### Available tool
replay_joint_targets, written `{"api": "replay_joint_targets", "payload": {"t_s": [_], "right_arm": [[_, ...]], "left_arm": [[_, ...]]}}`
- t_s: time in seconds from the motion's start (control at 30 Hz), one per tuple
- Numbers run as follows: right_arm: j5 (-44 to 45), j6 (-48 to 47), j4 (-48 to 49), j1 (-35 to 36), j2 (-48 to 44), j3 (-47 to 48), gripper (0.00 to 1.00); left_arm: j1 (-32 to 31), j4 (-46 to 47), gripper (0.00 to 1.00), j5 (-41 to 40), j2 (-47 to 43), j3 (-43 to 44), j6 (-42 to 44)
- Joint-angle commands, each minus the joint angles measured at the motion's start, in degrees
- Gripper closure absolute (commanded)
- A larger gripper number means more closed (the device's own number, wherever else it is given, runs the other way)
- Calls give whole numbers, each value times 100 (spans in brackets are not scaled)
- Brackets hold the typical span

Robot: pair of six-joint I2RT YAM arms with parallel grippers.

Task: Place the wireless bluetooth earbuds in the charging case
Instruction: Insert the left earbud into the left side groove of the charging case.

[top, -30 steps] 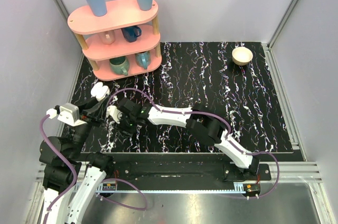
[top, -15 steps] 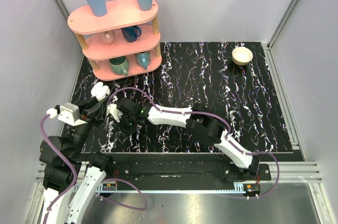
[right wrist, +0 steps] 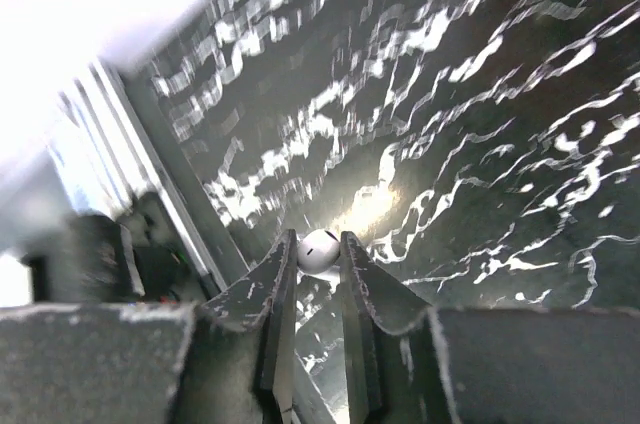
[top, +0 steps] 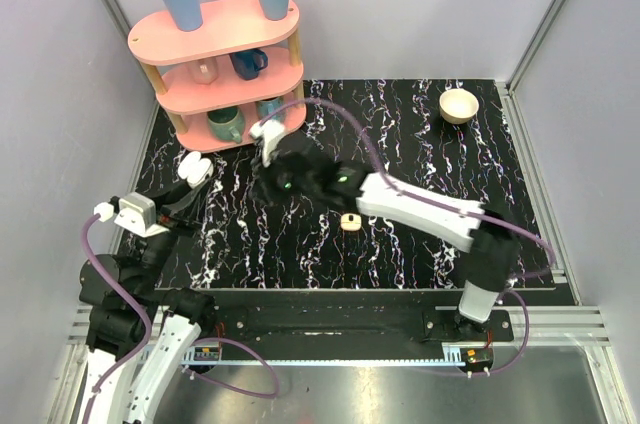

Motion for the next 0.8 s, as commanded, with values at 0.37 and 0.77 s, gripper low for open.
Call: {"api": "replay_joint_targets", "payload": {"t_s": [0.37,0.77], "right_arm": [[480,3443,1989,-788,-2764,-937,81],[497,5219,4283,-744,-2659,-1412,83]], "left_arm": [[-4,3095,100,722,194,-1311,311],[-4,5197,100,882,606,-2112,48]]}}
